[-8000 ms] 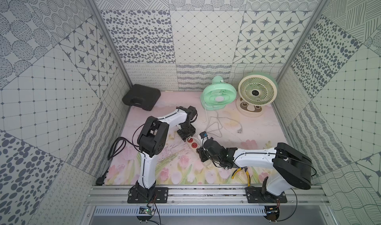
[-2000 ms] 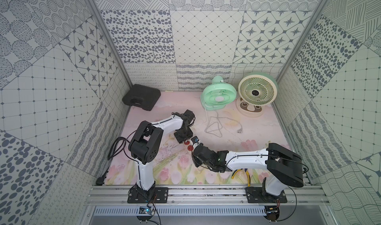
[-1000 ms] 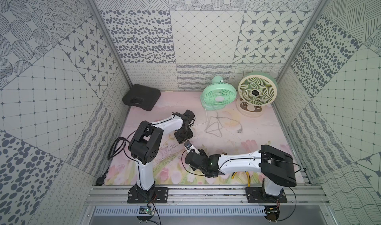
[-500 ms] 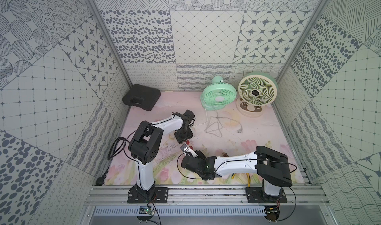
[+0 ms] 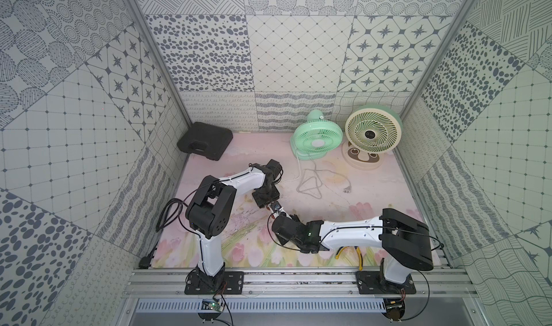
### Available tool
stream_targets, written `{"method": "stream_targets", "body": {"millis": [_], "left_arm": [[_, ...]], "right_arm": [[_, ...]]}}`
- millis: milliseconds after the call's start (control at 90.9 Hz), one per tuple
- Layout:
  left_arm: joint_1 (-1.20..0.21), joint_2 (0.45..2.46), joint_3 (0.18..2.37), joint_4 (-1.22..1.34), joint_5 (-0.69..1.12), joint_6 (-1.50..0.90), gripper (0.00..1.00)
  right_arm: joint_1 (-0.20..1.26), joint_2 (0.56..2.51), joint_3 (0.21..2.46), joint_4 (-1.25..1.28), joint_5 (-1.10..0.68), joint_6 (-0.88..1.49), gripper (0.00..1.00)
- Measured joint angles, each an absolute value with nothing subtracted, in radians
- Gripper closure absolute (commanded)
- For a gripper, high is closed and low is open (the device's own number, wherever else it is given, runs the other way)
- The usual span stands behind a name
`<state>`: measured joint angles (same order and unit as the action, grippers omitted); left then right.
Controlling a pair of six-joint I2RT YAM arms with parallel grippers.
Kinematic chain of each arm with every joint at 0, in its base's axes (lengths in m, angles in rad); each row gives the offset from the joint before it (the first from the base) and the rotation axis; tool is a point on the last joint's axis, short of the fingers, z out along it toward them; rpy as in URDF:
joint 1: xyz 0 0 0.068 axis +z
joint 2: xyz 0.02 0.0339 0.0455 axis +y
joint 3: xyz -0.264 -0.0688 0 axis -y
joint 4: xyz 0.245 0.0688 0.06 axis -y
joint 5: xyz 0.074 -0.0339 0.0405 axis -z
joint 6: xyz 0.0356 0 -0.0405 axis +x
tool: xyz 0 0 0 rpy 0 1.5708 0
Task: Unplug the desk fan from the power strip
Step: Remove the plug from the socket.
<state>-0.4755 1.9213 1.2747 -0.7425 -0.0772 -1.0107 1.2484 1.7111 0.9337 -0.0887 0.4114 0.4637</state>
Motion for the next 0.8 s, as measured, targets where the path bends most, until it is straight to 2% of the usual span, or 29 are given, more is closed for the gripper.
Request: {"method": "stream_targets", "body": {"millis": [176,308,583,803], "left_arm": [[-0.477,1.92,1.274,-0.731,-0.073,-1.041,1.0],[-0.477,1.92,1.274,-0.727,-0.072,-1.048,1.0],[-0.477,1.92,1.274,-0.727,-0.072,-1.047,1.0],[-0.477,1.92,1.274,-0.727,-0.07,-1.044,1.0]], "right_arm": [[1.18,1.655,0.849,0.006,0.275,0.531,1.0],[1.164,1.646,0.836,0.025,0.239,0.552,1.0],[1.164,1.646,0.835,0.026,0.237,0.555,1.0],[1.212,1.661,0.868,-0.017,0.321,0.512,1.0]]}}
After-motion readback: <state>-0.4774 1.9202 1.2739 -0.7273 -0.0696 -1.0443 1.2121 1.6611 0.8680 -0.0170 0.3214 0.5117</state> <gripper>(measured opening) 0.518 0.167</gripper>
